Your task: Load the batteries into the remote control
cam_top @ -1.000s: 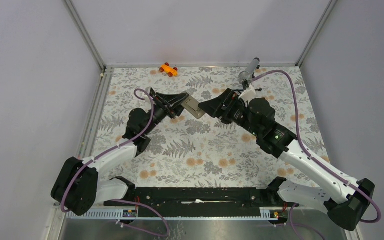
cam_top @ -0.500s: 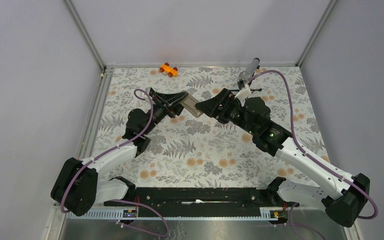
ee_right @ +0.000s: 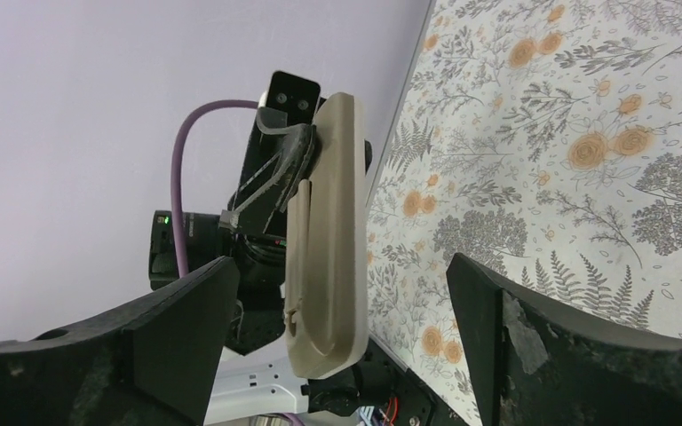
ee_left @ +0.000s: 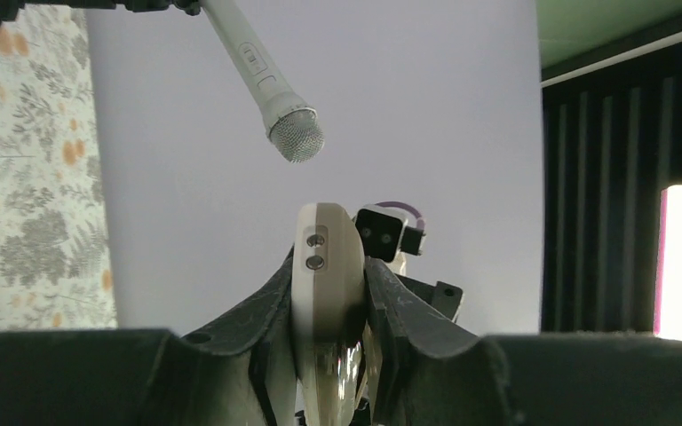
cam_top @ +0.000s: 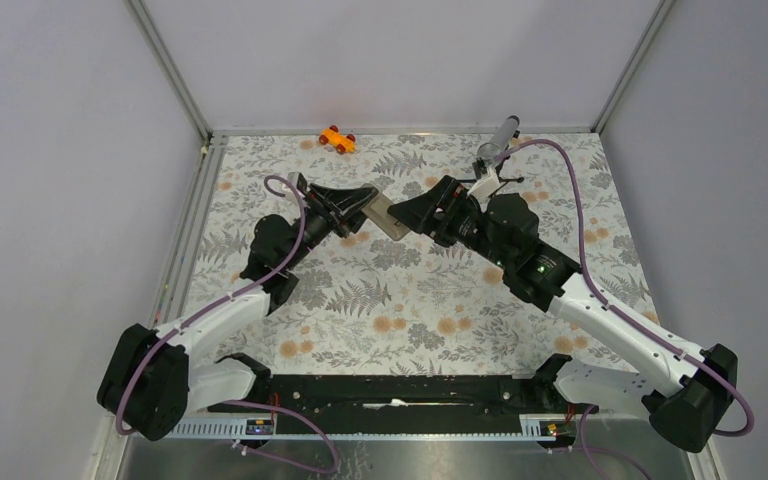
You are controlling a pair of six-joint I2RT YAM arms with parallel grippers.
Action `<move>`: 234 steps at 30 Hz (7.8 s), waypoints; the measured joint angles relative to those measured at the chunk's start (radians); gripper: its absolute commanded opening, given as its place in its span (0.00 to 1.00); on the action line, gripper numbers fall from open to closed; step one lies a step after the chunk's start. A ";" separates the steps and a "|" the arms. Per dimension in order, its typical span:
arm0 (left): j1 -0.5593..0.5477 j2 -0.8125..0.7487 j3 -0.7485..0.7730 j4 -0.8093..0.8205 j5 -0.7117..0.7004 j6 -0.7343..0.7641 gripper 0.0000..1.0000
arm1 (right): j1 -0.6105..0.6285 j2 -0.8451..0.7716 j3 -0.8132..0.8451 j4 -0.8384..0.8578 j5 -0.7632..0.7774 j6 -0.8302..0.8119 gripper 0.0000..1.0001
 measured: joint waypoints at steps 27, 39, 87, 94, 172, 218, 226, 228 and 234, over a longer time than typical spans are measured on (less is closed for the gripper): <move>0.000 -0.084 0.150 -0.351 0.131 0.467 0.00 | 0.000 0.059 0.000 0.053 -0.101 -0.057 0.88; 0.000 -0.084 0.150 -0.315 0.174 0.509 0.00 | 0.000 0.087 -0.001 0.085 -0.122 -0.026 0.56; -0.142 0.517 0.566 -1.404 -0.257 1.020 0.00 | -0.046 0.185 -0.372 0.040 -0.104 -0.274 0.71; -0.150 0.534 0.571 -1.436 -0.313 1.015 0.00 | -0.030 0.326 -0.378 0.156 -0.180 -0.315 0.60; -0.106 0.488 0.455 -1.293 -0.100 1.049 0.00 | -0.017 0.467 -0.435 0.541 -0.334 -0.124 0.28; -0.021 0.168 0.246 -1.124 -0.160 1.035 0.00 | 0.000 0.517 -0.067 -0.653 0.117 -0.477 0.55; -0.003 0.161 0.231 -1.093 -0.140 1.047 0.00 | 0.000 0.524 -0.070 -0.670 0.122 -0.475 0.36; 0.001 0.156 0.222 -1.083 -0.131 1.049 0.00 | 0.000 0.530 -0.067 -0.676 0.122 -0.472 0.33; 0.005 0.151 0.201 -1.050 -0.107 1.049 0.00 | 0.000 0.537 -0.058 -0.687 0.126 -0.456 0.26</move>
